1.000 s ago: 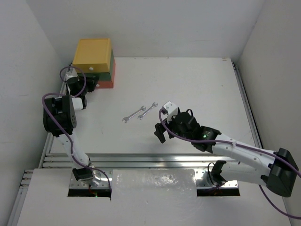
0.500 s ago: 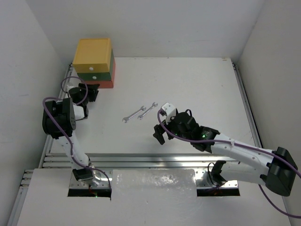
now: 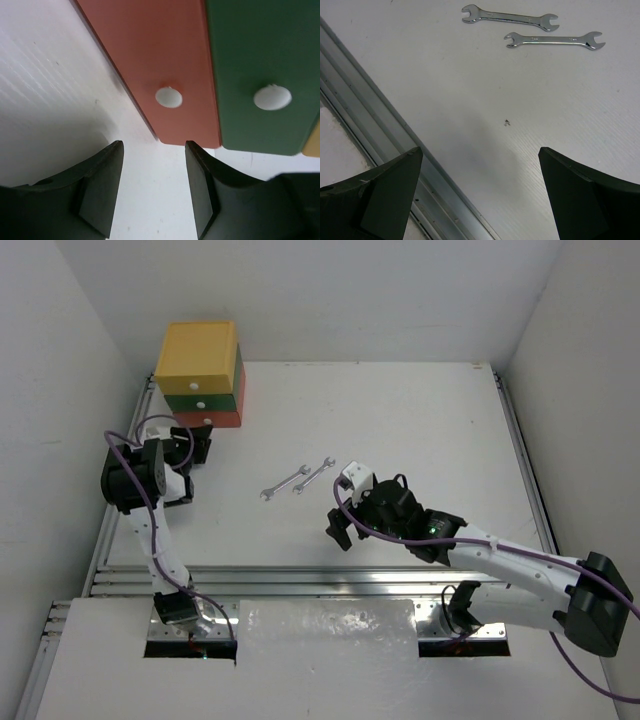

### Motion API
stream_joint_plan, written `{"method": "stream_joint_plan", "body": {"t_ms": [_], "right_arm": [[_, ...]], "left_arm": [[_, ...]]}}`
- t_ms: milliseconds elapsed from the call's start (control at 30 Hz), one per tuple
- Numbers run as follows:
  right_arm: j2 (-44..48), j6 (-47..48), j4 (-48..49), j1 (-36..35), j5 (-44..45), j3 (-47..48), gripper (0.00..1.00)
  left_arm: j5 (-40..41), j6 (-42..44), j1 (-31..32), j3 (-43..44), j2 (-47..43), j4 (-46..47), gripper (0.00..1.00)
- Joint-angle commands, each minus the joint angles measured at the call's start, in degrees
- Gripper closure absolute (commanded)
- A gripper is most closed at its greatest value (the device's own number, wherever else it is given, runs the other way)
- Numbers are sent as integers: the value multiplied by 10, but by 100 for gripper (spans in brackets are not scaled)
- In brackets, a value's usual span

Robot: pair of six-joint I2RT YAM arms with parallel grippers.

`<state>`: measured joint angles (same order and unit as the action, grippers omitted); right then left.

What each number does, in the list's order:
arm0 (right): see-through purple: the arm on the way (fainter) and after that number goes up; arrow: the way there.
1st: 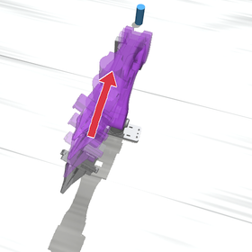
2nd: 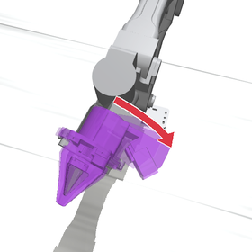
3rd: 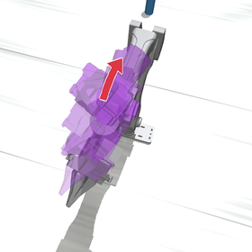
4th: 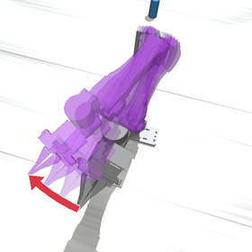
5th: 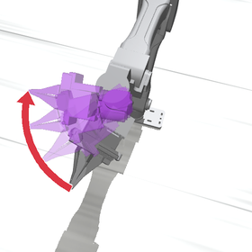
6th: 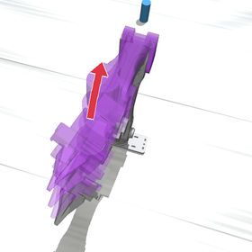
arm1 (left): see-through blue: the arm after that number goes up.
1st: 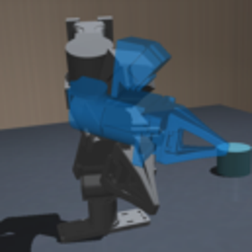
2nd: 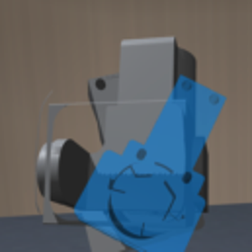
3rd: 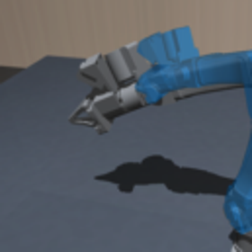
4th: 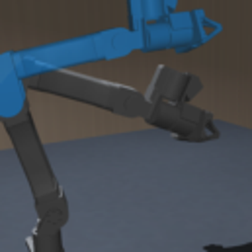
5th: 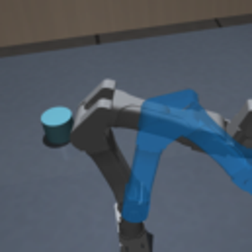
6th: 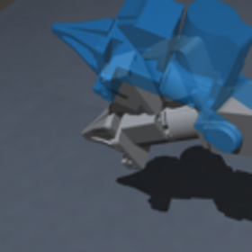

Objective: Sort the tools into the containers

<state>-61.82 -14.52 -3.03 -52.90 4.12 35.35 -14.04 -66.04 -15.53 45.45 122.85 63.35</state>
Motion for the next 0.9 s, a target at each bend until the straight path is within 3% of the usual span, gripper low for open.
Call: {"method": "stream_joint_plan", "body": {"t_ms": [0, 300, 567, 867], "right_arm": [[3, 9, 27, 3, -14, 0, 1], [-1, 12, 28, 3, -30, -1, 1], [-4, 16, 26, 3, -37, 1, 1], [-8, 19, 26, 3, -39, 2, 1]], "left_arm": [[2, 0, -6, 31, 16, 63, 49], [3, -9, -8, 87, 54, 17, 47], [3, -11, -8, 119, 71, -9, 52], [0, -15, -8, 132, 79, -9, 82]]}}
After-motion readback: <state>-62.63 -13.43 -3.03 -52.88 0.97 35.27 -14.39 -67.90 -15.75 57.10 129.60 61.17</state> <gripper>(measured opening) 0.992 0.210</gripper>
